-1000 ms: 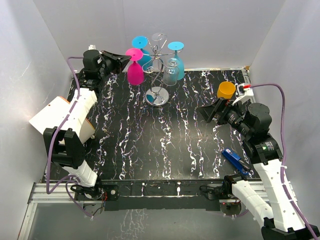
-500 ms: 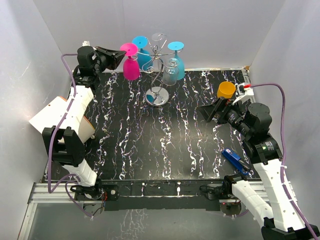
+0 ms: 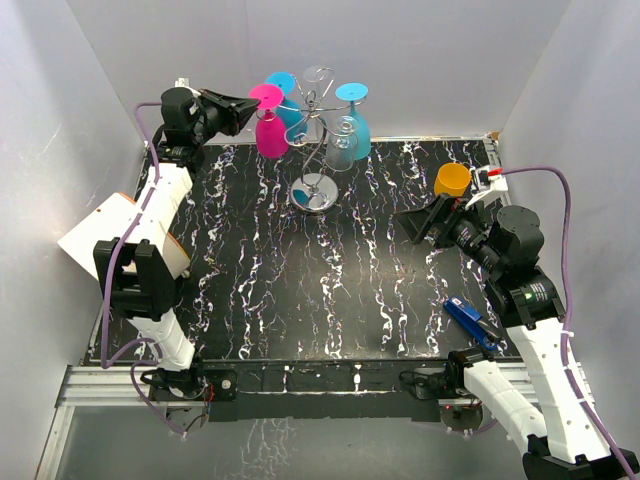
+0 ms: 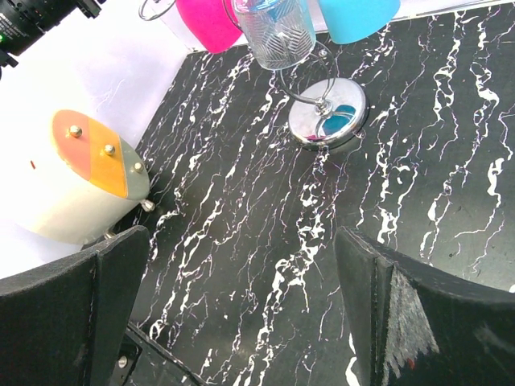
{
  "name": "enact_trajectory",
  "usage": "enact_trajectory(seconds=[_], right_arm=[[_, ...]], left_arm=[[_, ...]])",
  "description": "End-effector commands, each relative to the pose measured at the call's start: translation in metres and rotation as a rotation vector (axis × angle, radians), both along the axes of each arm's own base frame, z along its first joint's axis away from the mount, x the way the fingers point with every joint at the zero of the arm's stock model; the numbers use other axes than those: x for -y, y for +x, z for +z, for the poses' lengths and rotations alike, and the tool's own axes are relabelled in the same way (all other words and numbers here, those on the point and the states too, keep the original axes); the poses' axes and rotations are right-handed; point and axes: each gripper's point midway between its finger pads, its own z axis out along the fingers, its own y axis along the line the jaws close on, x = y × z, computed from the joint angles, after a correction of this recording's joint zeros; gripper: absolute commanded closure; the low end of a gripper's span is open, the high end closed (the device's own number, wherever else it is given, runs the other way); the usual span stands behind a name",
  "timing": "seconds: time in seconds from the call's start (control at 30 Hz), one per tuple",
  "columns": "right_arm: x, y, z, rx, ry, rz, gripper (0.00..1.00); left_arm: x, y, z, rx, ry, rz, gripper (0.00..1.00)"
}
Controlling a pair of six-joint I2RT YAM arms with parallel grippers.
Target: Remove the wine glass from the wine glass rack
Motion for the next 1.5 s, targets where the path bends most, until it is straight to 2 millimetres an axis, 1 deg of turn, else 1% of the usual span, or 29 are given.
enact_trajectory(seconds=[0.0,0.27,0.5,0.97,1.47], right_arm=[[-0.003,0.001,0.019,0.07,0.033,0.009,0.01],[-0.005,-0.001,0.02,0.064,0.053,0.019,0.02],[-0.006,-0.002,0.021,0.066,0.059,0.021,0.02],[-0.007,-0.004,0.021,0.063,0.07,0.025,0.01],[-0.007,-0.006,0.019,0.059,0.079,0.027,0.02]], left_arm=[[0.014,-0.017,0.044,0.114,-0.028,-0.082,1.0],[0.026,-0.025,0.041,0.103,-0.032,-0.141,1.0],[0.029,-0.032,0.048,0.109,-0.044,-0.169,1.0],[0.032,-0.055,0.051,0.104,-0.06,-0.213,1.0],[0.03,-0.068,0.049,0.111,-0.036,-0.218,1.0]])
